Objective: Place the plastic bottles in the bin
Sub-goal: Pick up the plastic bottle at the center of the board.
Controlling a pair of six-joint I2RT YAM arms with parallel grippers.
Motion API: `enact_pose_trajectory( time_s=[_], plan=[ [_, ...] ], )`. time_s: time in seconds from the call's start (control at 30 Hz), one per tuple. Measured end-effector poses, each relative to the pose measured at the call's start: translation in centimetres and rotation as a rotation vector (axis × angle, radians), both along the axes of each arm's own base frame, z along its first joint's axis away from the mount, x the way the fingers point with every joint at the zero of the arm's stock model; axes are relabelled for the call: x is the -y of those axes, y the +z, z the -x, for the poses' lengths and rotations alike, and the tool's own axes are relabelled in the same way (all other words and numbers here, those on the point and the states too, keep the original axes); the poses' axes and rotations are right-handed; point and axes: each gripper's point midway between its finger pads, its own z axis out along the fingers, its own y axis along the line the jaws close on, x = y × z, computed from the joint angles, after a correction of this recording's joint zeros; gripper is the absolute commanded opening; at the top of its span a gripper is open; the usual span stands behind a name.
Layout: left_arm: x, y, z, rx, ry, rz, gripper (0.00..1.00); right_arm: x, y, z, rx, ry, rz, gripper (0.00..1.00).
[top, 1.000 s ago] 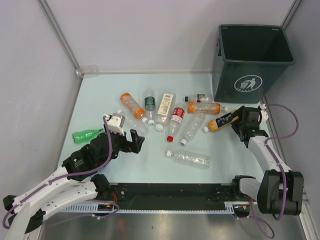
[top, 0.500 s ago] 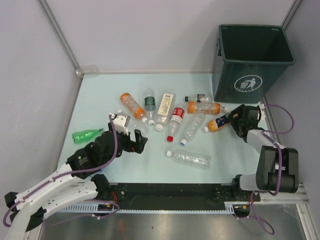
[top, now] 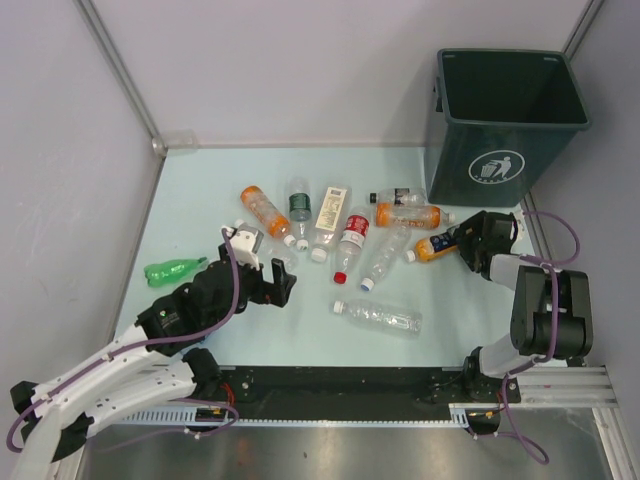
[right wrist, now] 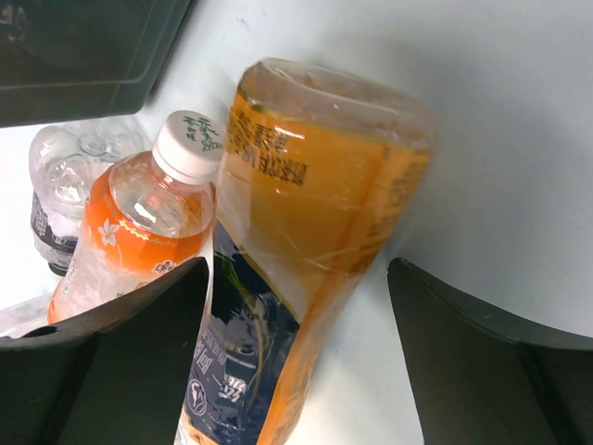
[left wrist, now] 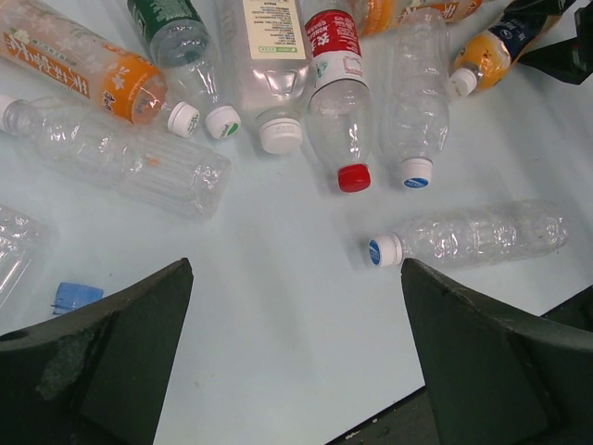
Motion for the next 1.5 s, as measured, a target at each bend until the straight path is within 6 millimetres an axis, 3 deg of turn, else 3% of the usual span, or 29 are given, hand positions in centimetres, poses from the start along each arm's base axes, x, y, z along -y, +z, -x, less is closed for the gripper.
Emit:
enact_pose_trajectory(
  time_s=[0.07, 0.2, 0.43, 0.53, 0.93, 1.17, 1.33, 1.5],
  plan=[
    [0.0, 0.0, 0.0, 0.000, 0.000, 0.001, 1.00, 0.0, 0.0, -0.2, 0.008, 0.003, -0.002, 0.72],
    [0.0, 0.1, 0.0, 0.001, 0.000, 0.002, 1.00, -0.2, -0.1, -0.5, 0.017, 0.006, -0.015, 0.49],
    [0.1, 0.1, -0.1, 0.003, 0.001, 0.005, 1.00, -0.4, 0.4, -0.6, 0.031, 0.015, -0.024, 0.37],
    [0.1, 0.1, -0.1, 0.004, 0.001, 0.006, 1.00, -0.4, 1.9, -0.3, 0.053, 0.020, -0.016, 0.35],
    [0.1, 0.1, 0.0, 0.004, 0.000, 0.006, 1.00, -0.7, 16.1, 2.4, 0.358, 0.049, 0.070, 0.32],
    [-0.2, 0.7, 0.1, 0.019, 0.000, 0.027, 1.00, -0.9, 25.1, 3.0, 0.515, 0.081, 0.133, 0.32],
    [-0.4, 1.2, 0.3, 0.031, 0.000, 0.044, 1.00, -1.0, 28.7, 3.5, 0.581, 0.094, 0.170, 0.32],
    [-0.4, 1.3, 0.3, 0.034, 0.001, 0.048, 1.00, -1.0, 30.6, 3.9, 0.623, 0.103, 0.193, 0.32]
  ],
)
